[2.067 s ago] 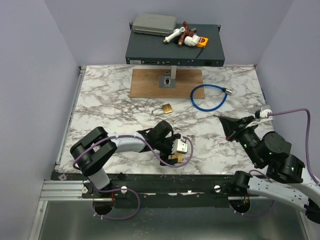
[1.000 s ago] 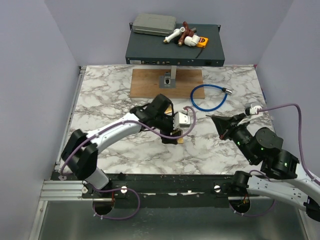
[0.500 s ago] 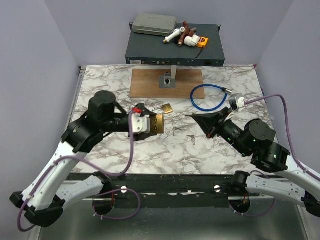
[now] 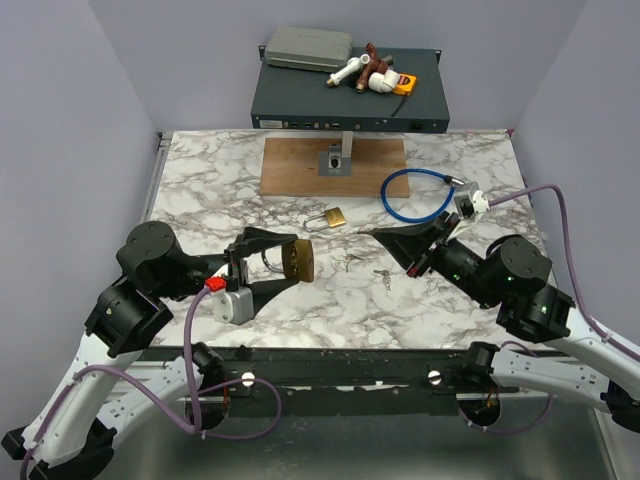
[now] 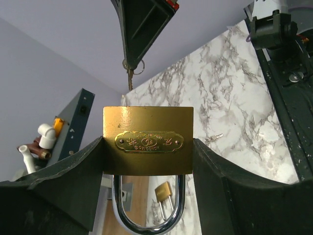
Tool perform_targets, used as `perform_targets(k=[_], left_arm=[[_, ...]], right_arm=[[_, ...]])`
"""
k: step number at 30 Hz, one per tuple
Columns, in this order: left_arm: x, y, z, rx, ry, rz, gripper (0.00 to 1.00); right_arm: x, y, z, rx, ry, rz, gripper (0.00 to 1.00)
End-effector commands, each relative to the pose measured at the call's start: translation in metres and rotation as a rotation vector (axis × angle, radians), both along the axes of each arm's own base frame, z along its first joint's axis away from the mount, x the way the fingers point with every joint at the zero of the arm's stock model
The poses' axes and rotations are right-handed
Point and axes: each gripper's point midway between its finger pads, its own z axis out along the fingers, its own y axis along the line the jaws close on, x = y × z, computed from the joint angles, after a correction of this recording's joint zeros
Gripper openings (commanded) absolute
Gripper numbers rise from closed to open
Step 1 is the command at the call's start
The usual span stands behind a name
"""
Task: Unlock with the key
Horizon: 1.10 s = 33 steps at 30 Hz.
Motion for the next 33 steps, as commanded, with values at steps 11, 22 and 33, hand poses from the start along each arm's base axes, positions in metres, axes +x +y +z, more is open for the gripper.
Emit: perform_targets(k=[11,22,33], left_arm=[[-0.067,0.006,0.074,-0.175,-0.288,-0.296,0.00],[-0.056,0.005,0.068,-0.189,-0.431,-0.249,0.00],[0.056,0.016,0.046,-0.184,-0.639,0.292,0.00]], right_arm=[[-0.014,0.002,0.018,0.068,-0.046,0.073,0.01],[-0.018,0.006,0.028,0.072,-0.073,0.103,0.01],[0.001,0.026,0.032,0.029,-0.092,0.067,0.01]])
